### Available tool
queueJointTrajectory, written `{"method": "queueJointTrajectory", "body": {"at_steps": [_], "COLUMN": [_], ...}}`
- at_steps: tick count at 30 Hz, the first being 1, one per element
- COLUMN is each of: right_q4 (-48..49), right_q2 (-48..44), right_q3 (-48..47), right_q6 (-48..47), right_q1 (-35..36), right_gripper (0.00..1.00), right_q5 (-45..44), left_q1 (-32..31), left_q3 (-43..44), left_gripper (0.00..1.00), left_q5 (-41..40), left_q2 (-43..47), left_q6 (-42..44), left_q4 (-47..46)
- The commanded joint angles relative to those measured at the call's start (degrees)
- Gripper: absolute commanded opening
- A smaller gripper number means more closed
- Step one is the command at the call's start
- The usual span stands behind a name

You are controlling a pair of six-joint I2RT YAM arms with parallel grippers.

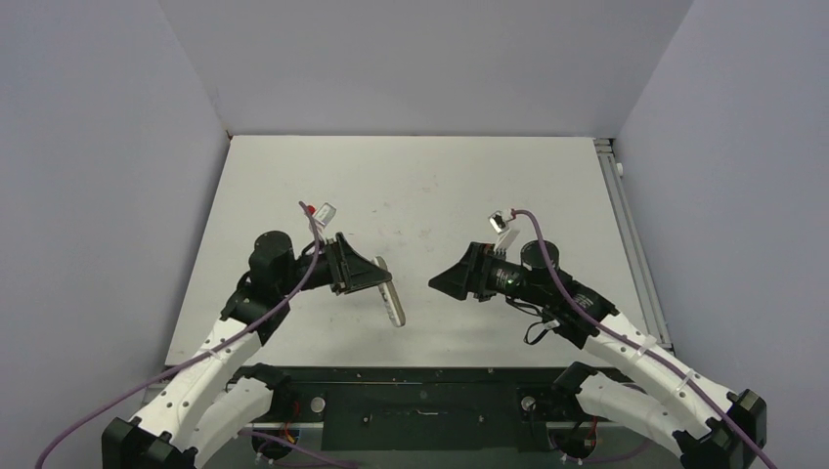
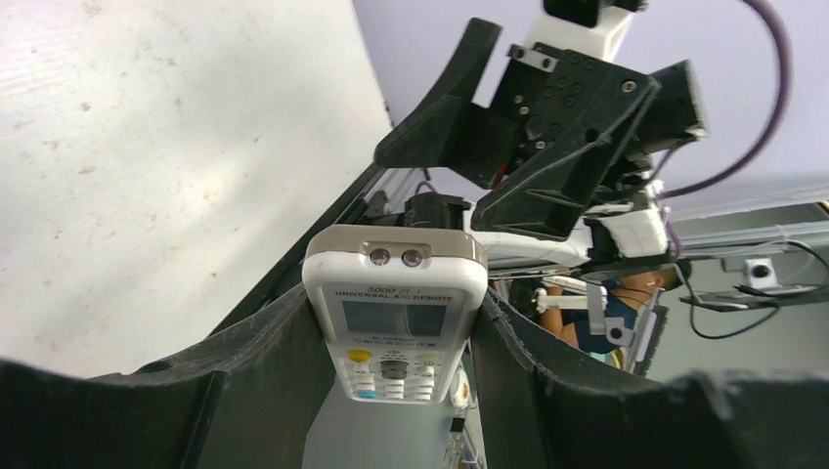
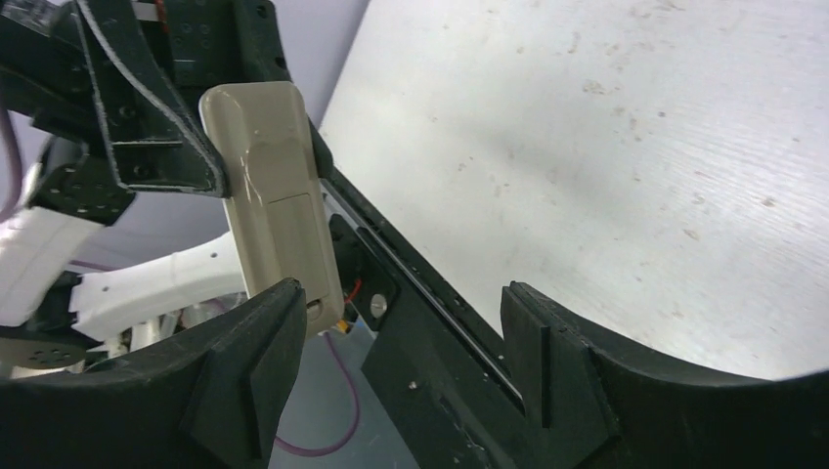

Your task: Load the batteries into the remote control

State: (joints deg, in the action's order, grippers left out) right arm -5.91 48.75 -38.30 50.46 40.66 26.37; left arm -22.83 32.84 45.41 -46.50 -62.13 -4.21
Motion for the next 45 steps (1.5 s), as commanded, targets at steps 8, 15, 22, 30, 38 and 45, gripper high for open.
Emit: {"method": "queueJointTrajectory", "body": {"at_steps": [8,15,22,30,38,45], "right_q4": [-18.2,-23.5,-26.2,-27.6,-28.2,-28.8], "right_q2": [-3.2,-4.3,-5.2,-6.2,-6.4,-6.5], "right_q3": [-6.1,-6.6,-6.7,-5.5,-5.0,-4.8], "right_q6": [-10.8,-11.6,-11.9,-11.4,-11.8,-12.4], "right_q1": [-0.6,-0.7,-0.8,-0.8,-0.8,-0.8], "right_gripper": [0.71,0.71,0.70,0.70,0.70,0.70], "right_q5": [-14.6,-21.7,-24.9,-25.4,-25.5,-24.7], "left_q1": [-12.5,-17.9,-24.8,-28.2,-28.4,-28.4], "left_q3": [15.5,20.8,30.2,37.2,40.8,44.6], "left_gripper": [0.00,0.00,0.00,0.00,0.00,0.00], "left_q5": [-20.5,-31.5,-44.0,-53.7,-55.5,-55.1], "left_q2": [-9.1,-15.0,-25.0,-37.0,-45.7,-52.5], "left_q6": [15.4,17.7,20.2,21.4,21.0,21.0], "left_q4": [27.0,33.7,41.2,45.4,45.1,44.9]}}
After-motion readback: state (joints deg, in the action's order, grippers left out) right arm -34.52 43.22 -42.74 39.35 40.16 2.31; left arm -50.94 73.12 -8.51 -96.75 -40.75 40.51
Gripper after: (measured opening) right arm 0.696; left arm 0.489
